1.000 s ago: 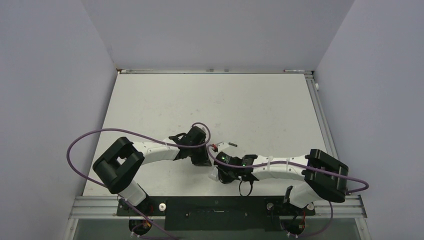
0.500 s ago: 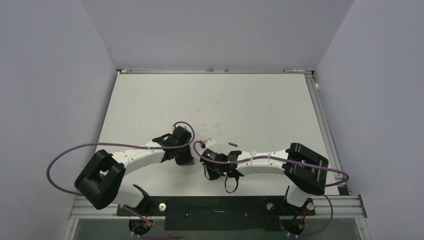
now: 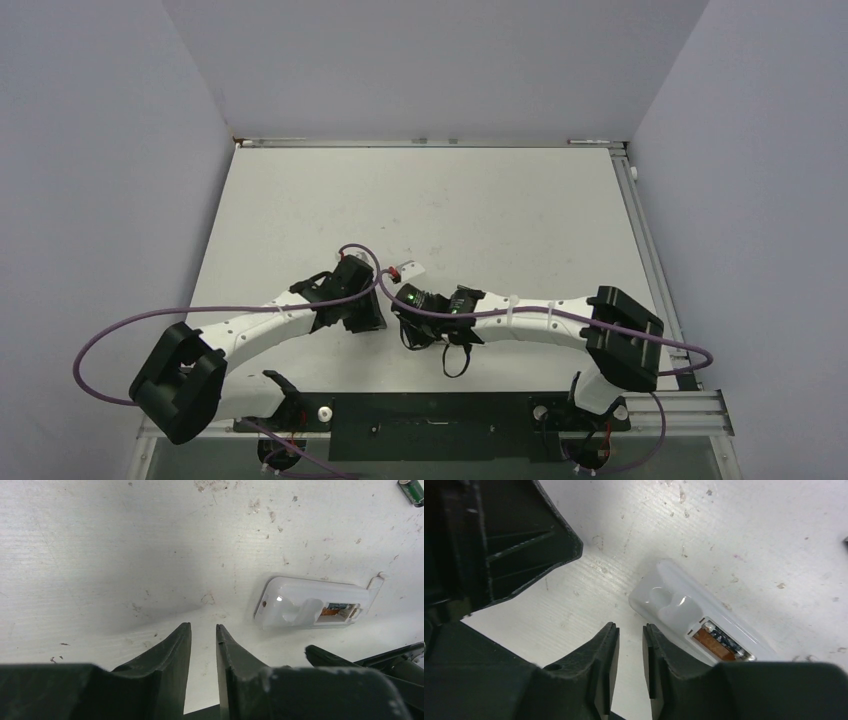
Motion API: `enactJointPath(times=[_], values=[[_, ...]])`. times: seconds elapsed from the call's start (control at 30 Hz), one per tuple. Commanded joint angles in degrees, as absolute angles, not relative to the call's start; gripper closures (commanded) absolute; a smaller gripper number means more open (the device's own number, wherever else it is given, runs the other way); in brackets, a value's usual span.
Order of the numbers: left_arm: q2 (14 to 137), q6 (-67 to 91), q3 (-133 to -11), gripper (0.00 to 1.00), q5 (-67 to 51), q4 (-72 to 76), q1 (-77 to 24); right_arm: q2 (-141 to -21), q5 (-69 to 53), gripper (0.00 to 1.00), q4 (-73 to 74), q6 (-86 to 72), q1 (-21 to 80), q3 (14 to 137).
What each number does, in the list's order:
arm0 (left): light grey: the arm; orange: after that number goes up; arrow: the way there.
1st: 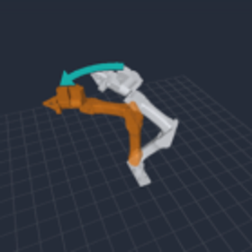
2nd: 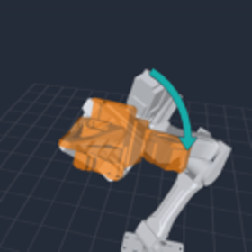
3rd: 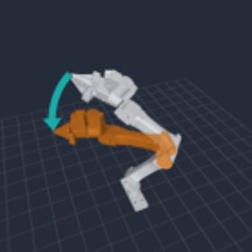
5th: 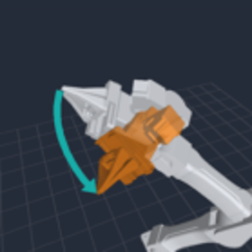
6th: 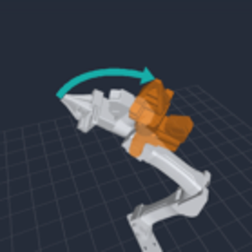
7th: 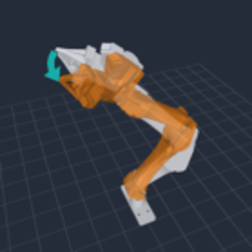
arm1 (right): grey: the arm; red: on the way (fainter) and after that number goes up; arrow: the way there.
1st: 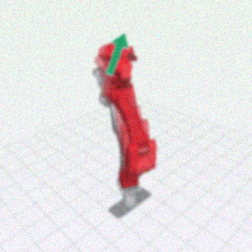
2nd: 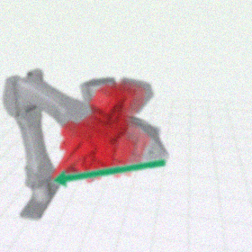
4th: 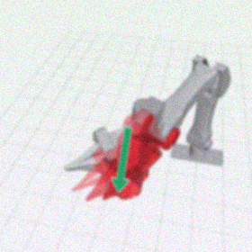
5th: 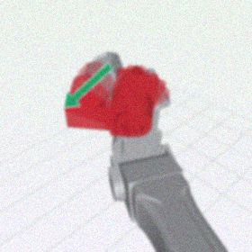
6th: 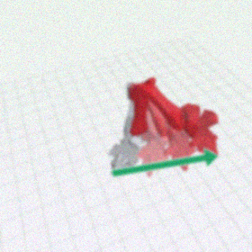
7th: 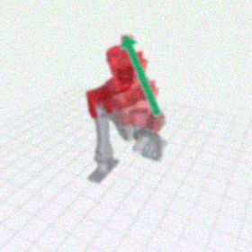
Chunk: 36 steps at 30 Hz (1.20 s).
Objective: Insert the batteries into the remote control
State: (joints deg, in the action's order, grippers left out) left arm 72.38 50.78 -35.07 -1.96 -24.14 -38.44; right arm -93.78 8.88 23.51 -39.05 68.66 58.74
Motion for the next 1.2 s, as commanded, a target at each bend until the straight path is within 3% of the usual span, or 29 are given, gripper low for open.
enactJointPath(times=[0.0, 0.3, 0.7, 1.17], values=[[69.38, 49.86, -35.04, 0.75, -3.3, -24.9, -38.06, -87.78, 13.02, 0.72, 27.23, -35.61, 68.41, 62.18], [66.7, 48.61, -35.5, 0.52, -5.8, -24.98, -38.06, -84.21, 14.29, 0.56, 33.3, -24.11, 62.56, 64.68], [66.16, 47.49, -35.31, 0.43, -7.19, -25.01, -38.06, -85.22, 5.95, 0.5, 34.14, -9.79, 48.17, 64.51], [66.6, 46.73, -34.47, 0.4, -8.43, -24.65, -38.06, -94.06, -5.72, 0.5, 33.19, -6.2, 38.43, 64.41]])
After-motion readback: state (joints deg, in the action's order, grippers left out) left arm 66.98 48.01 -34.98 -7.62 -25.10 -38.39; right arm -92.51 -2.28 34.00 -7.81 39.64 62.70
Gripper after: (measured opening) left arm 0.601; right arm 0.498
